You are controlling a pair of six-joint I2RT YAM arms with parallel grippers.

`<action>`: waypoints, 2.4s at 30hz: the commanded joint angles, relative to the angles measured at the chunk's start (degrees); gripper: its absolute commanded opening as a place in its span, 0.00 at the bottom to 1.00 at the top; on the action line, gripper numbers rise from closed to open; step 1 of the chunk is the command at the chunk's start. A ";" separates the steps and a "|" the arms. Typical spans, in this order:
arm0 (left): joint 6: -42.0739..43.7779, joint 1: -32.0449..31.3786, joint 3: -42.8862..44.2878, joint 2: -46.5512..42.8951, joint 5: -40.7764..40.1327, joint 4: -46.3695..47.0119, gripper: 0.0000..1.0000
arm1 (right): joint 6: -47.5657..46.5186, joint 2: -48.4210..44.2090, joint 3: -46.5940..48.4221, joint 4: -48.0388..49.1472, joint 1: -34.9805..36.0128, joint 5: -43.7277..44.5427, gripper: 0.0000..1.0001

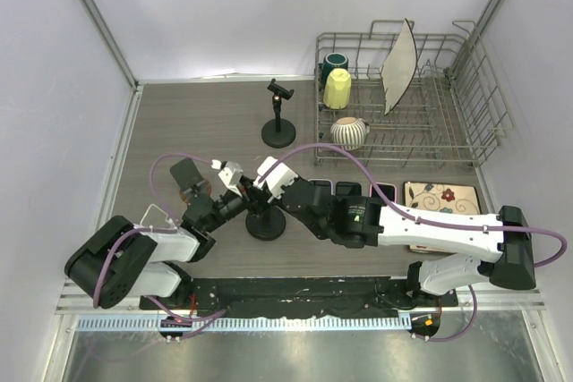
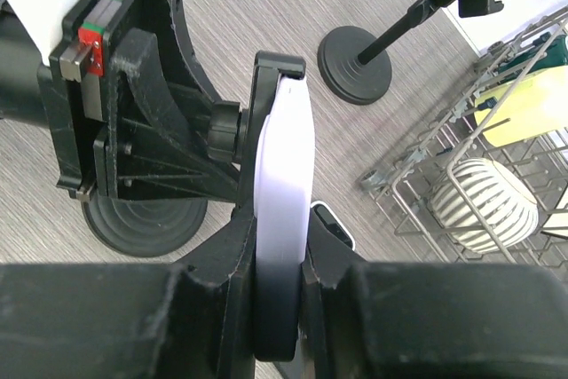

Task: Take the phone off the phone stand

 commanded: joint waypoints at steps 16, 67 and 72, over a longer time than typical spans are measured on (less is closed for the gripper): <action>-2.72 5.65 -0.62 -2.22 -6.24 -0.25 0.00 | 11.33 -2.34 -2.37 -5.44 -3.40 10.52 0.01; 12.48 -1.38 7.38 -8.11 2.64 -19.06 0.03 | -3.09 -2.51 -2.46 12.14 -4.72 -13.22 0.01; 12.13 -2.08 6.24 -7.67 3.17 -16.26 0.00 | -1.33 -4.36 -6.85 17.77 -4.72 -11.81 0.02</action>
